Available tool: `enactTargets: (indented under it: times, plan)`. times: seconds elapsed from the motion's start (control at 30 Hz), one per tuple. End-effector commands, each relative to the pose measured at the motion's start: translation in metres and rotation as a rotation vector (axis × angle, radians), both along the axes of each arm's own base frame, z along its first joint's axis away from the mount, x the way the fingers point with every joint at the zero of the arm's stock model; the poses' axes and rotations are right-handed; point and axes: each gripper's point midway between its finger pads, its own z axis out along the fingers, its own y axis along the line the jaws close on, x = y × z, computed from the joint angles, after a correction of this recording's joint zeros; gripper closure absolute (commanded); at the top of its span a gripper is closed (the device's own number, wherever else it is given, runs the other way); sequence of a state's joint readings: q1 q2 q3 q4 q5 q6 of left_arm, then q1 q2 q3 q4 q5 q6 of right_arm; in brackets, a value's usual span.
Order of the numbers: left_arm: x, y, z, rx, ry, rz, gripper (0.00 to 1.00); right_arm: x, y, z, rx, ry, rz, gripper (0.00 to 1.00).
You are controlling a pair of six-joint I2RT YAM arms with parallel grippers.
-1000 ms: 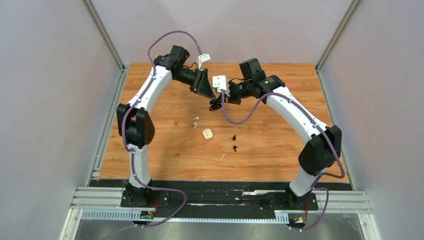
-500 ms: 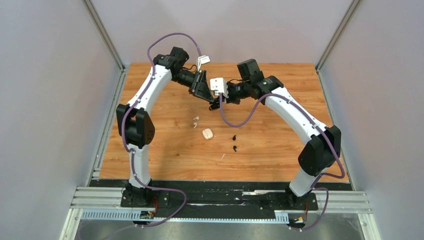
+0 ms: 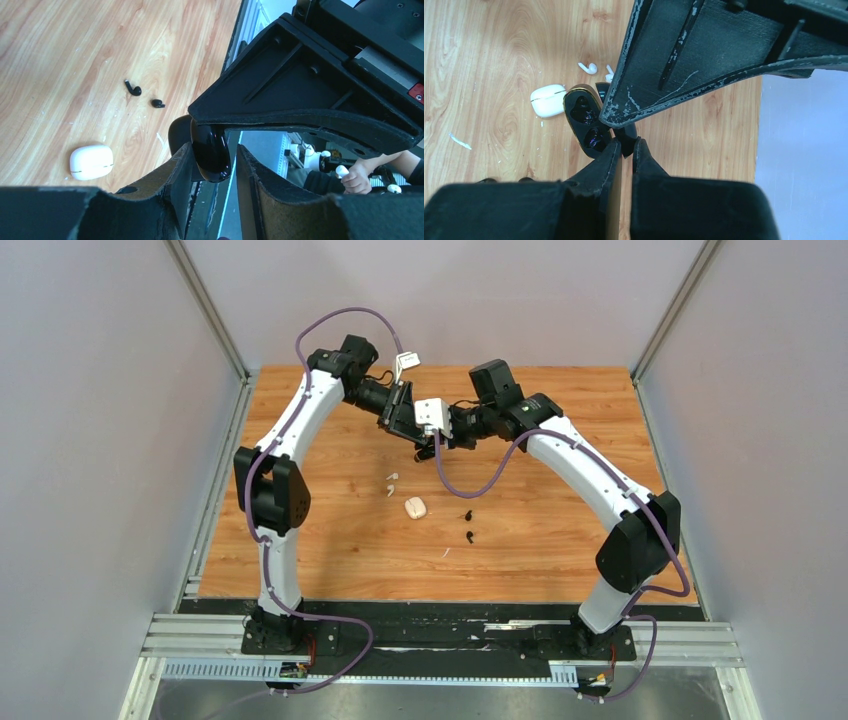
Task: Insert the wireless bluetooth earbuds into the charging case
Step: Adjust the charging case.
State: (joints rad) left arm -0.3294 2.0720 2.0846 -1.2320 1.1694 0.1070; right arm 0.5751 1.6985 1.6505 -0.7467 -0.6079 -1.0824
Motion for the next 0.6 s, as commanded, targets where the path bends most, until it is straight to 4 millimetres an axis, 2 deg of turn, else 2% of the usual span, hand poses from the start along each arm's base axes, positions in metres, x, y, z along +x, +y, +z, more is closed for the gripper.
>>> enactTargets:
  times: [0.0,0.23,0.57]
  plan:
    - [0.001,-0.0021,0.01,-0.032,-0.007,-0.01,0.57,0.0083,0.0095,0.026,0.049,-0.079,0.011,1.0]
    - [0.0026,-0.0027,0.0079,-0.03,-0.002,-0.01,0.56,0.0106,0.0106,0.0255,0.05,-0.081,0.008,1.0]
    - [0.0043,-0.0049,0.0062,-0.043,0.006,-0.018,0.77,0.0093,0.0174,0.0215,0.047,-0.078,0.021,1.0]
